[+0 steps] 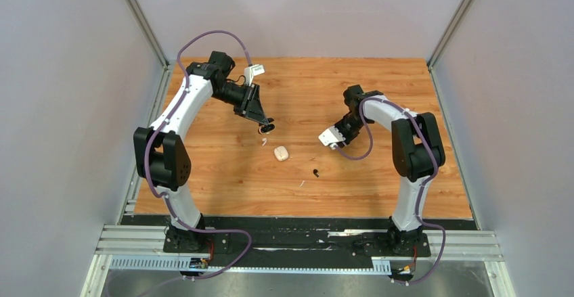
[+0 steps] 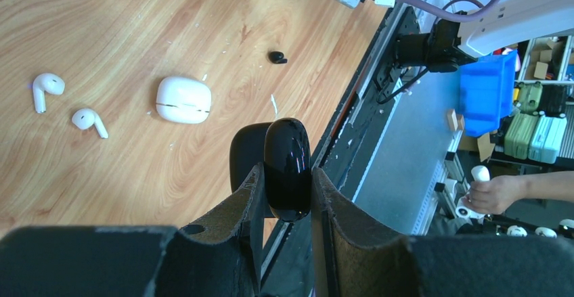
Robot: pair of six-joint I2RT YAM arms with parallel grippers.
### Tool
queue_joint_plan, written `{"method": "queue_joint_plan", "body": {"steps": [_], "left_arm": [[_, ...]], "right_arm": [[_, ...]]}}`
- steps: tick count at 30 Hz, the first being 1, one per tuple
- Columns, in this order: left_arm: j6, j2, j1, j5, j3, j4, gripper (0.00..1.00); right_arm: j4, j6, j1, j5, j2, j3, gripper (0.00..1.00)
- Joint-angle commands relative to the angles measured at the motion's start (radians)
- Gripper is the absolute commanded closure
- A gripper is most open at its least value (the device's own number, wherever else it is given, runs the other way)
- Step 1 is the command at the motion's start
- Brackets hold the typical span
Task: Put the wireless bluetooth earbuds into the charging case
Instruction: Pick up the earbud from the center of the board.
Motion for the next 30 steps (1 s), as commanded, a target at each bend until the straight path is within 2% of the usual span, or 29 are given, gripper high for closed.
{"method": "queue_joint_plan", "body": {"steps": [1,9,13,22,24,26,28,30], "left_arm": [[0.029,-0.015,0.003,0.017,0.025,0.001,1.0],[0.031,-0.007,0.003,0.017,0.035,0.001,1.0],[0.032,-0.007,0.003,0.02,0.03,0.002,1.0],[0.029,-0.004,0.003,0.022,0.036,0.001,1.0],[0.024,-0.005,0.003,0.022,0.036,0.002,1.0],[0.011,-0.008,0.003,0.014,0.035,0.014,1.0],[-0.015,-0.015,0.003,-0.003,0.02,0.039,1.0],[-0.057,-0.023,0.002,-0.021,0.0,0.072,1.0]], "right_arm": [[-0.059,0.028,0.0,0.042,0.039,0.055,0.67],[-0.099,0.185,-0.002,0.072,0.117,0.147,0.65],[-0.137,0.243,-0.004,0.078,0.154,0.19,0.73],[-0.149,0.318,-0.001,0.044,0.168,0.211,0.82],[-0.16,0.417,-0.002,0.0,0.188,0.263,0.84],[-0.172,0.591,-0.003,-0.056,0.216,0.34,0.89],[-0.172,0.818,-0.009,-0.125,0.235,0.422,0.98],[-0.166,1.117,-0.028,-0.223,0.231,0.495,1.0]]}}
